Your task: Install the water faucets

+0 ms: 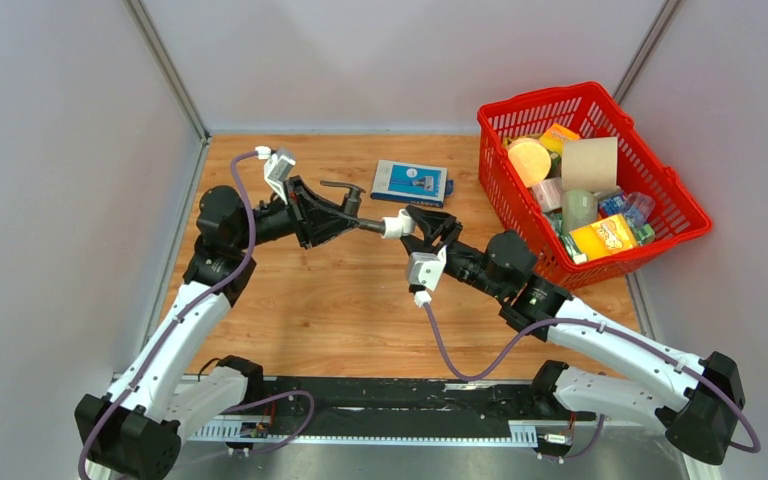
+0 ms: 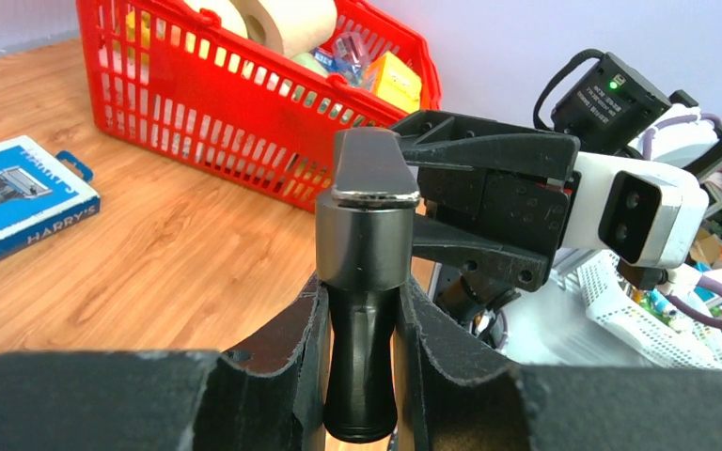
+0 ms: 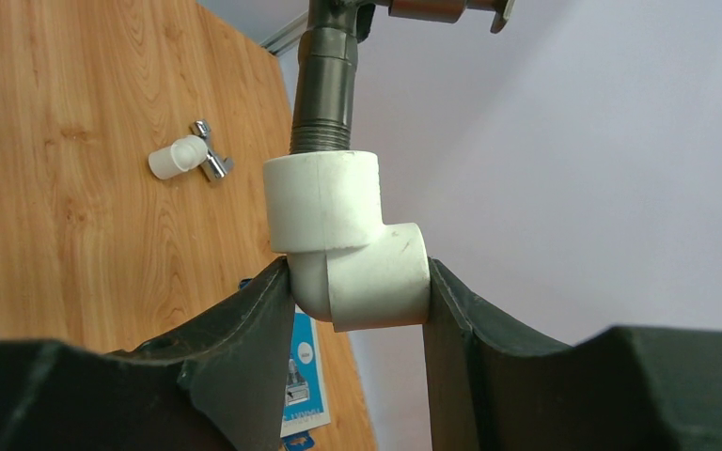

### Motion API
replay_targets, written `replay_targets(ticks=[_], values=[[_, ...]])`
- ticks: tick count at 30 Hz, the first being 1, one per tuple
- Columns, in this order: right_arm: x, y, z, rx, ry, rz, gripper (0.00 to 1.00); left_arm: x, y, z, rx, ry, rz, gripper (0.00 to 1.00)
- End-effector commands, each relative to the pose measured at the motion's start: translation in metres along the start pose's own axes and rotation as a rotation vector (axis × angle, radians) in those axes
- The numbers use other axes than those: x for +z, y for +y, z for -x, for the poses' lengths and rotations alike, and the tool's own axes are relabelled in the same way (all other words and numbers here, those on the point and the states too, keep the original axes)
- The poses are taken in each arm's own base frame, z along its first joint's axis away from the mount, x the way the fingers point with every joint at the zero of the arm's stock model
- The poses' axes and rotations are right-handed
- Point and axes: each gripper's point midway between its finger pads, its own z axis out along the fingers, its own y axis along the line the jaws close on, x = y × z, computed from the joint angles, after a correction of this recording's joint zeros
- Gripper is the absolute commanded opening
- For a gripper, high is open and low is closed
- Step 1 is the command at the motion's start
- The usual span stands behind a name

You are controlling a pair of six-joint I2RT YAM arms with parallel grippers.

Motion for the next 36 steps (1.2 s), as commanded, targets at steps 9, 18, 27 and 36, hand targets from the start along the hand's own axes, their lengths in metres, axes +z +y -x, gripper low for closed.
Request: replay_targets(ticks=[9,18,27,36], values=[[-0.001,-0.018,0.036,0.089,-0.150,-0.073,0.00,-0.007,-0.018,-0.002,0.053,-0.113,-0.056,0.00],[0.000,-0.011,0.043,0.119,-0.172,-0.010,0.00,-0.009,-0.013,-0.019,0.071,-0.100,-0.073,0.00],[0.001,-0.003,0.045,0.206,-0.182,0.055,0.00,-0.008,-0.021,-0.027,0.227,-0.098,-0.133,0.00],[-0.006,-0.006,0.043,0.306,-0.219,0.088,0.00,-0.012,-0.023,-0.031,0.347,-0.180,-0.168,0.00]])
